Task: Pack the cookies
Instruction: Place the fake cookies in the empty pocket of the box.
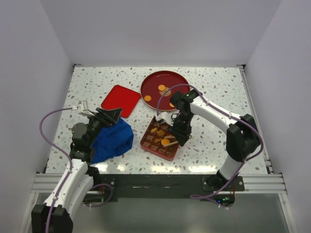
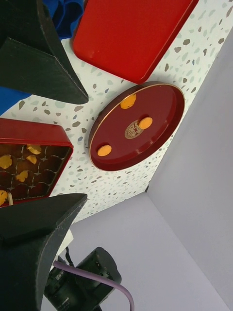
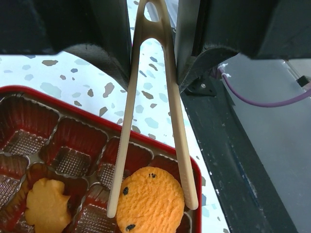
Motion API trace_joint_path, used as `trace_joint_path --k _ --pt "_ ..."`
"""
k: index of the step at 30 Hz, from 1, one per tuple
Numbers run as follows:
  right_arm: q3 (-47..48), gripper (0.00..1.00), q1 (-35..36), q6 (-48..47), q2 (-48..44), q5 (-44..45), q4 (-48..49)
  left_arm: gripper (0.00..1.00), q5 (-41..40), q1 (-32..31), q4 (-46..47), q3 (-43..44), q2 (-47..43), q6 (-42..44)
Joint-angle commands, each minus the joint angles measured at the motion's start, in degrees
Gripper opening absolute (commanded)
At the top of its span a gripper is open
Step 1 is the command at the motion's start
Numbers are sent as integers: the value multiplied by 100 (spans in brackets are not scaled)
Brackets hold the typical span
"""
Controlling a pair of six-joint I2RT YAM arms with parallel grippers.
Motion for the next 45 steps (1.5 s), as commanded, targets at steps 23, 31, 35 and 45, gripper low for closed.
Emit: trace_joint_path --k 23,31,35,45 --pt "162 43 62 277 374 309 274 79 86 97 282 -105 12 -7" --pt "240 43 62 304 365 221 291 79 87 106 291 -105 12 -7" --pt "433 40 62 365 304 -59 256 79 78 106 256 -96 -23 -7" --pt "1785 35 -341 506 602 -491 -25 79 86 106 124 -26 -58 37"
